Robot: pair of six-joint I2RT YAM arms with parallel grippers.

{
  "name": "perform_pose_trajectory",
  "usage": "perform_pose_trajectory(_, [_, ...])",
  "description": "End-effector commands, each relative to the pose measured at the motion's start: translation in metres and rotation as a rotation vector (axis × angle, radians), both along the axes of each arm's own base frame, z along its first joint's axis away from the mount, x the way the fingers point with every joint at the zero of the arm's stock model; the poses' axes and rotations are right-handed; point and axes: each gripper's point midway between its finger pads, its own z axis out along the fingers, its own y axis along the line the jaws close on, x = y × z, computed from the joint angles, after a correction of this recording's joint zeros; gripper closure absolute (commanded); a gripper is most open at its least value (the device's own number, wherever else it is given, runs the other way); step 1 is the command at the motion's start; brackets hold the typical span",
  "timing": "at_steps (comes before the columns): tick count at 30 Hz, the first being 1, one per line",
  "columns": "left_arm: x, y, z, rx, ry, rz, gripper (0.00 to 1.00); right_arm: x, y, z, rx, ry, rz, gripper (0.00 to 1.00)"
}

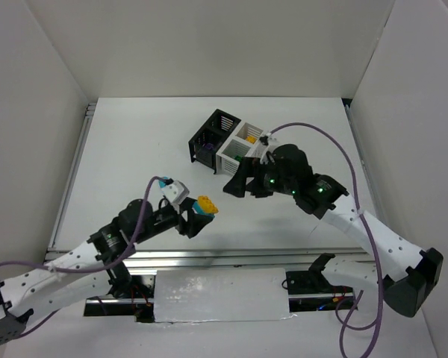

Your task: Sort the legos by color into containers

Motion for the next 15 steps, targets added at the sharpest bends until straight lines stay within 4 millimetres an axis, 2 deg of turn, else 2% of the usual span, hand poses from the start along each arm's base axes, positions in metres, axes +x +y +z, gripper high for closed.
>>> perform_pose_trajectory(1, [-0.007, 0.002, 0.025, -0.053, -0.134, -0.026, 1.00, -0.024, 0.041, 0.027, 0.044, -0.015, 0.095, 0.05])
perform_pose_trajectory(3, [-0.011, 0.003, 0.032, -0.062, -0.152, -0.037, 1.00, -0.034, 0.055, 0.023, 0.013, 0.007, 0.129, 0.06])
perform_pose_trajectory(8, [-0.015, -0.003, 0.035, -0.043, -0.160, -0.067, 1.00, -0.044, 0.070, 0.011, -0.018, 0.028, 0.166, 0.14])
perform_pose_trajectory(9, [-0.016, -0.004, 0.036, -0.042, -0.162, -0.073, 1.00, -0.045, 0.072, 0.008, -0.021, 0.036, 0.172, 0.22])
perform_pose_trajectory(12, [-0.015, -0.005, 0.033, -0.027, -0.162, -0.069, 1.00, -0.051, 0.079, 0.003, -0.038, 0.051, 0.204, 0.33])
perform_pose_trajectory(15, [-0.016, -0.005, 0.035, -0.028, -0.167, -0.074, 1.00, -0.052, 0.079, -0.010, -0.081, 0.071, 0.205, 0.33])
